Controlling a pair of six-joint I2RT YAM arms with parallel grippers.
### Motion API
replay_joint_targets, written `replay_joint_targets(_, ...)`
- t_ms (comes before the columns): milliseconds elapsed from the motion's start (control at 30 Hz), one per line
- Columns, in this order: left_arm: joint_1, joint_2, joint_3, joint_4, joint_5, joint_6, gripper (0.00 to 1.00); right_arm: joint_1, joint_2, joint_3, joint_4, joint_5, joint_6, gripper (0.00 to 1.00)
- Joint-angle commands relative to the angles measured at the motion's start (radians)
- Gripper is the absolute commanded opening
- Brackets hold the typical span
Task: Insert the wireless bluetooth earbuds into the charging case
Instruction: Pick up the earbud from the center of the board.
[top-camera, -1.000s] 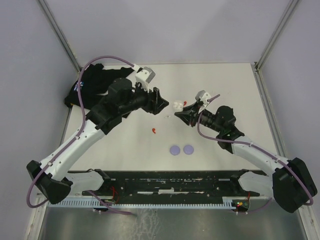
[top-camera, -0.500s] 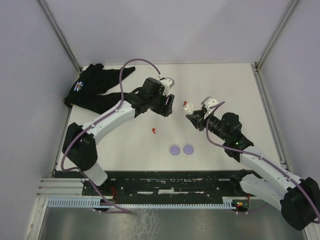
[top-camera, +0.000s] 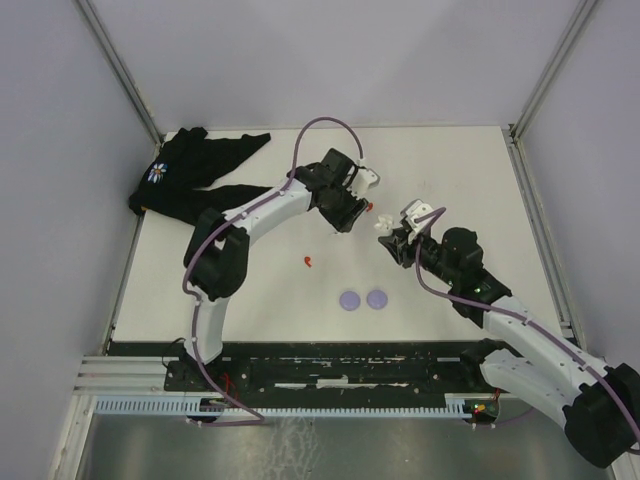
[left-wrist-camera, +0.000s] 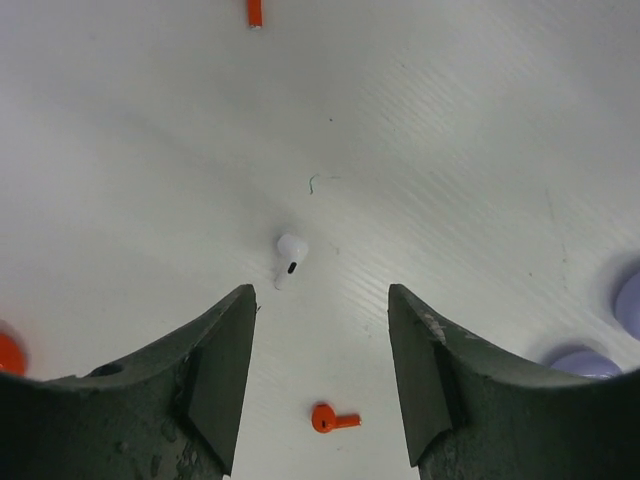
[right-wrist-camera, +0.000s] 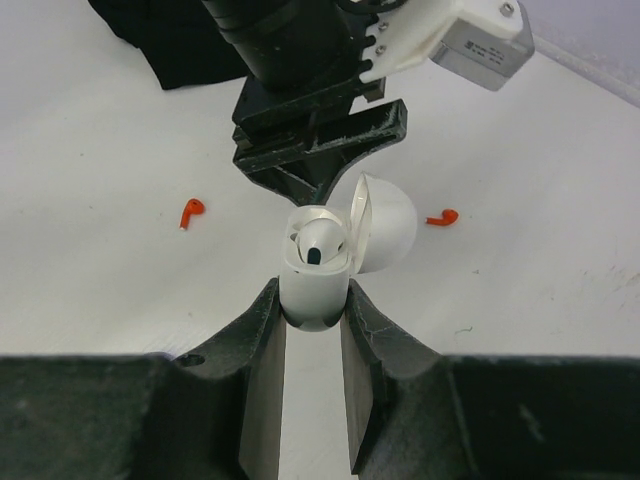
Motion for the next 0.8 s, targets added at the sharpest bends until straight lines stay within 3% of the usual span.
replay_joint_targets(0, 0.001, 0.1, 0.144, -0.115, 0.007, 0.139, 0.62, -0.003, -0.031, 0.018, -0.017, 0.025, -0.021, 0.02)
replay_joint_targets(500, 0.001, 0.287, 0.286, -0.194, -0.086, 0.196, 0.54, -0.008, -0.113, 0.001, -0.099, 0.05, -0.025, 0.02)
replay_joint_targets(767, 0.001, 0.345, 0.304, -0.221, -0.088, 0.194, 0.36, -0.009, -0.126, 0.002, -0.113, 0.054, -0.025, 0.02)
